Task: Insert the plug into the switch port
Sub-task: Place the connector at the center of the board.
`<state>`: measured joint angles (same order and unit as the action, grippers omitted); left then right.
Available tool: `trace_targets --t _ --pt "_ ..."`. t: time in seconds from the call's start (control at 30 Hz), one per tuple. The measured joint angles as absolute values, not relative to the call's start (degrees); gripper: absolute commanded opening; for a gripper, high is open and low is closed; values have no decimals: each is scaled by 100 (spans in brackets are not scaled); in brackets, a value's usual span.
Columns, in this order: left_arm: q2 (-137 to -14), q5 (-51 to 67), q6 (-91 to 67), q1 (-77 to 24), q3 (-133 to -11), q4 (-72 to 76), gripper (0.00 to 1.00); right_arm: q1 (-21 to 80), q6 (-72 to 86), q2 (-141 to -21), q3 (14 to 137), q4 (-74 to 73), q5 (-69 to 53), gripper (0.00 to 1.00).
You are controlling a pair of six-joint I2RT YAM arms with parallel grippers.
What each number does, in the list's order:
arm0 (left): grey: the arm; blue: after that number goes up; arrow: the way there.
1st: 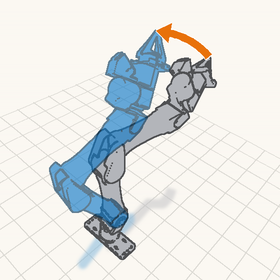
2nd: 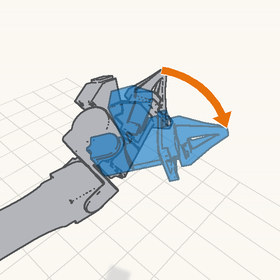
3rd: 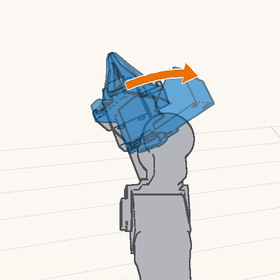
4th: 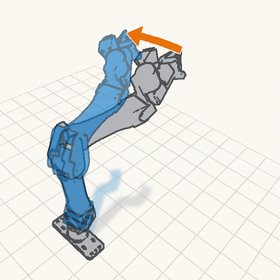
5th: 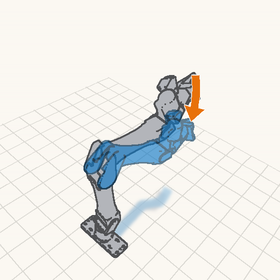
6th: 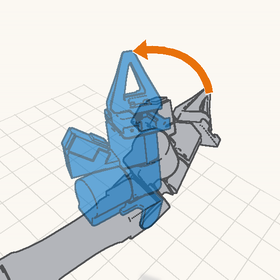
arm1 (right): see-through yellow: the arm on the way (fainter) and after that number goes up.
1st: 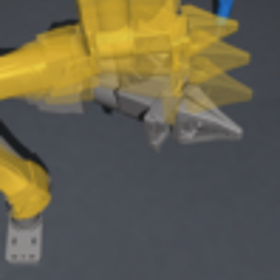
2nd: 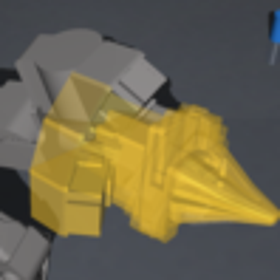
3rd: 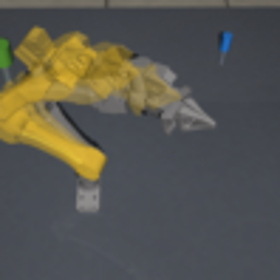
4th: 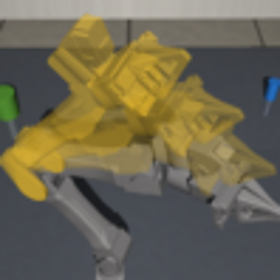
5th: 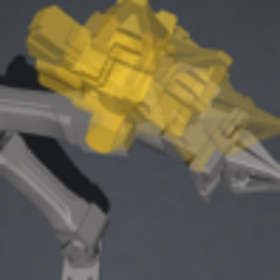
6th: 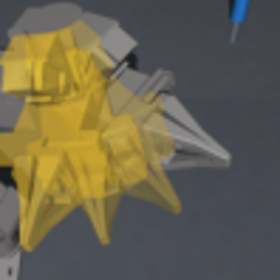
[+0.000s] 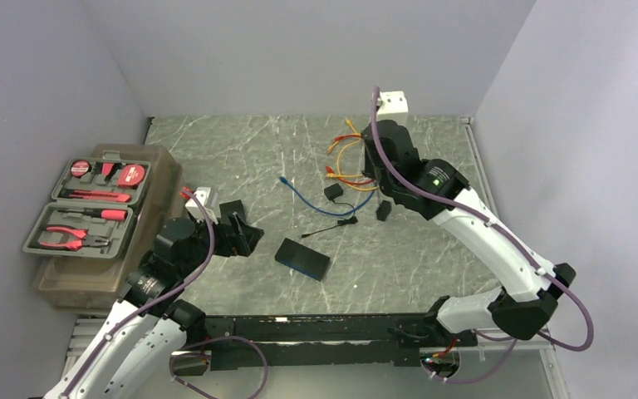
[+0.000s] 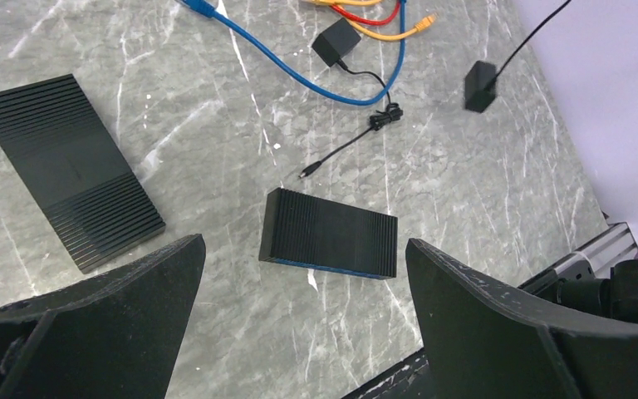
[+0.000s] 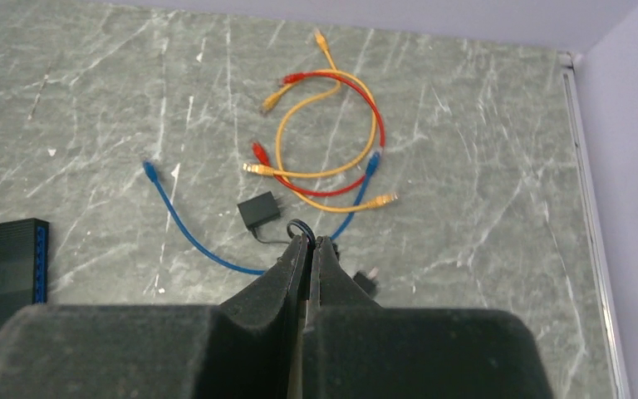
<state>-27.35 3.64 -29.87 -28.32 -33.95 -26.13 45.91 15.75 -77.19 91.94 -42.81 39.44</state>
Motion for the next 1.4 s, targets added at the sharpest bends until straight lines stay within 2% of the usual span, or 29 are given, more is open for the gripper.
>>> trace_targets --t 0.23,0.57,1.4 --pt "-2954 591 -3068 -2832 -3365 -2434 99 4582 2206 -7017 8597 -4713 4174 0" --pt "-3306 875 -3079 -2832 -3304 -2357 99 4545 3465 -6619 6580 -4648 3868 0" --pt "-3828 1243 -3138 -2832 -3157 -2012 99 4545 6073 -5835 3258 -2783 2137 0"
